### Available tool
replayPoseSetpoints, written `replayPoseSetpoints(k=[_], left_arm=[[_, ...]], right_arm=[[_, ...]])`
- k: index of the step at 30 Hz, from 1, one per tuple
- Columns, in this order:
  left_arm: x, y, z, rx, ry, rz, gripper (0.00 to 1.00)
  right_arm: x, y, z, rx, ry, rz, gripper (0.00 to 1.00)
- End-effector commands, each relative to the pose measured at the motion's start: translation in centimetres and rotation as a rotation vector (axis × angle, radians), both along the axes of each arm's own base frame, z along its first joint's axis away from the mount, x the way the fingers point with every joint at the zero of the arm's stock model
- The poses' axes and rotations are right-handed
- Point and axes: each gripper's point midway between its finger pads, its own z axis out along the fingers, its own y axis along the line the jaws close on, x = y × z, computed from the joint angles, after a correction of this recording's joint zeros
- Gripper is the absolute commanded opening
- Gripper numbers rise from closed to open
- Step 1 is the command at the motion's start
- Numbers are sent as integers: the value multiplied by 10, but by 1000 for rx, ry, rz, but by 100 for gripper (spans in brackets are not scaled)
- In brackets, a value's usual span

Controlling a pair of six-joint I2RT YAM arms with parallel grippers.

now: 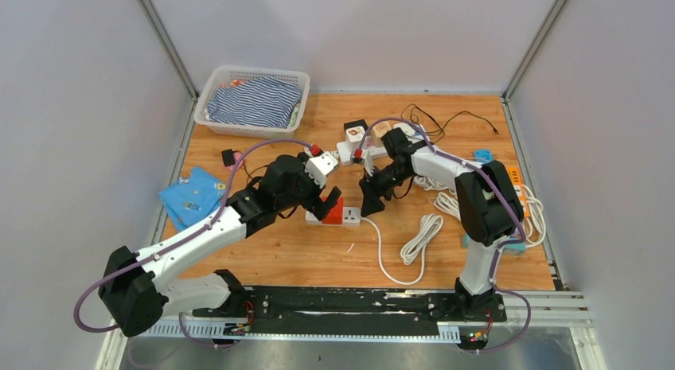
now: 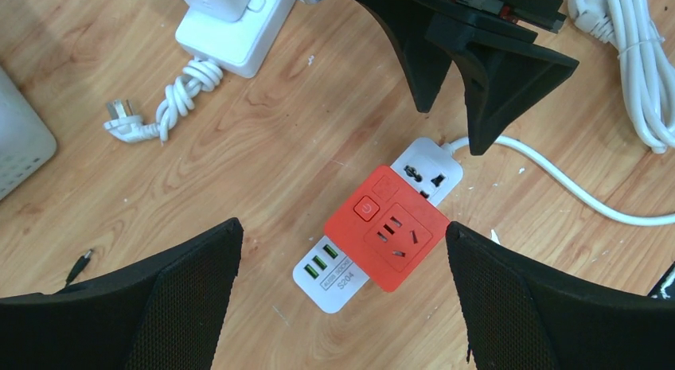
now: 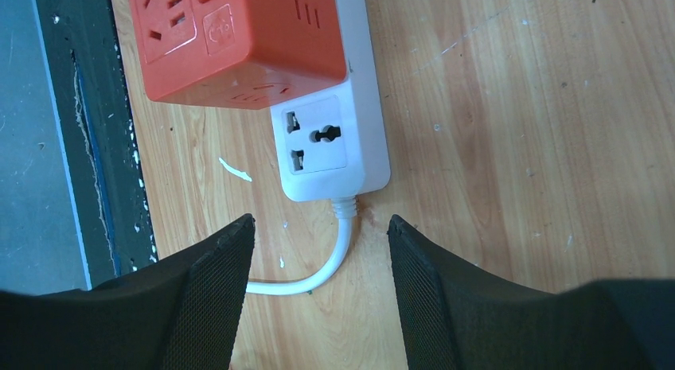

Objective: Pull the plug off the socket
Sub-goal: Remove the plug from the socket.

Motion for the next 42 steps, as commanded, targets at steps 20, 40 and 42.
replayPoseSetpoints(k=[20,40,42], left_arm=[[-36,-11,-41,196,-35,-445,100],[-15,-24,-56,180,-42,-731,99],[-17,-24,-64,184,-14,-749,98]], right_arm=[[-1,4,10,-1,6,2,65],[1,2,19,29,6,-7,65],[1,2,18,29,11,-6,65]])
